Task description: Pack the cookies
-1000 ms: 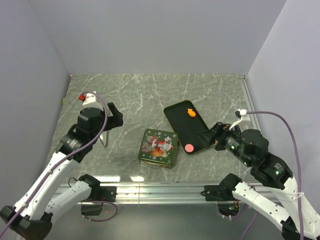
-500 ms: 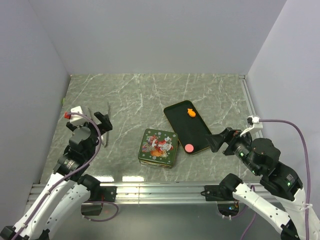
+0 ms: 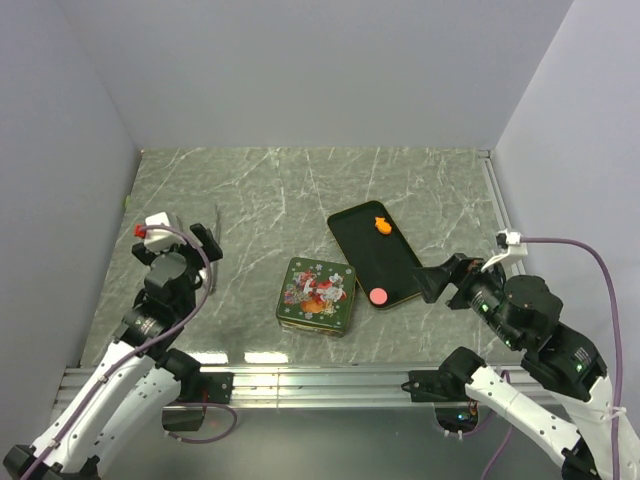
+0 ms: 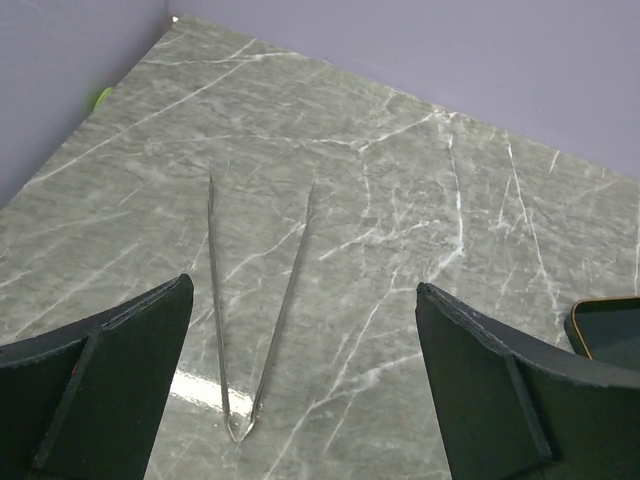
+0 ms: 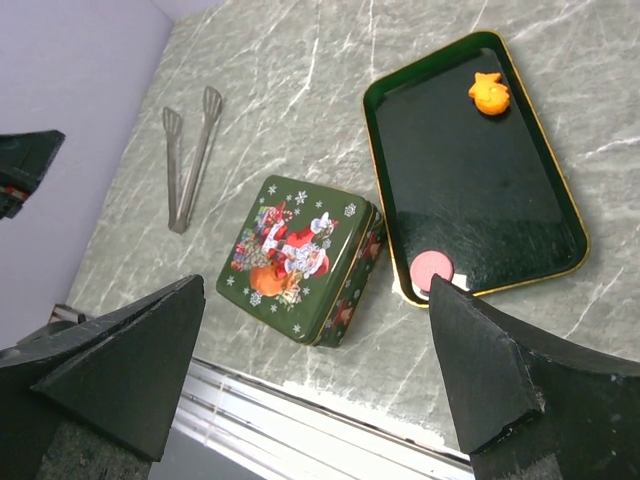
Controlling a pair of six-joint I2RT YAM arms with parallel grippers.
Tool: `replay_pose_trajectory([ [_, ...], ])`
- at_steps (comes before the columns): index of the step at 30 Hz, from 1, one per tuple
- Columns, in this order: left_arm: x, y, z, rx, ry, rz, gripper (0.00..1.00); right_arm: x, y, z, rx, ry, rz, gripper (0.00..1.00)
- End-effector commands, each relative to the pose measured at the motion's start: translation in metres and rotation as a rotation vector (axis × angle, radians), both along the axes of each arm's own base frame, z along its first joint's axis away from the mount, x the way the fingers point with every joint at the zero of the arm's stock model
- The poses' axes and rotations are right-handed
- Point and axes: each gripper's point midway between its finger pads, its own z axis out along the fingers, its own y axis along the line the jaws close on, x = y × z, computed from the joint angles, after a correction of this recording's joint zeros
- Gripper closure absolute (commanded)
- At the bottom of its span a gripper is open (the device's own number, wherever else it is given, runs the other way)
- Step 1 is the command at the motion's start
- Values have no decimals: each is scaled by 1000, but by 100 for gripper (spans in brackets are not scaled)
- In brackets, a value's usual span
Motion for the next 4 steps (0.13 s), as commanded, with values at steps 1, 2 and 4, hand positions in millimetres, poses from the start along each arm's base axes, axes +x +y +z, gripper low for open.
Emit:
replay_pose_trajectory([
  [1, 5, 4, 9, 9, -49, 26, 0, 4, -3, 29, 29, -68, -20, 0],
  [2, 6, 4, 9, 8, -54, 29, 0, 4, -4, 28, 26, -63, -23, 0],
  [4, 8, 5, 9, 17, -56, 39, 1, 5, -3, 29, 9, -63, -21, 0],
])
